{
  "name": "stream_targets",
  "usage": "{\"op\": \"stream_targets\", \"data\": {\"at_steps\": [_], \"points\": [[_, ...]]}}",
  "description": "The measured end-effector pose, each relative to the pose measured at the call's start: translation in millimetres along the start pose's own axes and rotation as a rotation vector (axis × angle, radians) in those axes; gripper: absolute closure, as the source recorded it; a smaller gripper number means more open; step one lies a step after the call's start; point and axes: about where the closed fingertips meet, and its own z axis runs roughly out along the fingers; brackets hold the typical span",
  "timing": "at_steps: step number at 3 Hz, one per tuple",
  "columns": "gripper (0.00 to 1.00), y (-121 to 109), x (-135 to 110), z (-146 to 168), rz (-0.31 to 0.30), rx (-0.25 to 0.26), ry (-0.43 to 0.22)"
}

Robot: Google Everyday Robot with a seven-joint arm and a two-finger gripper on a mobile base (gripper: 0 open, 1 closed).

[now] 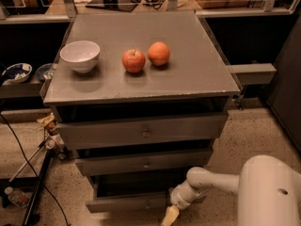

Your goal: Open bottom drawer

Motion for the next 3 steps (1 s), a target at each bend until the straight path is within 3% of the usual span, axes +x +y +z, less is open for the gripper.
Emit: {"op": "stream_targets", "data": {"at_steps": [3], "points": [[0.00, 5.0, 4.3, -1.6, 0.011, -0.027, -0.011]]}}
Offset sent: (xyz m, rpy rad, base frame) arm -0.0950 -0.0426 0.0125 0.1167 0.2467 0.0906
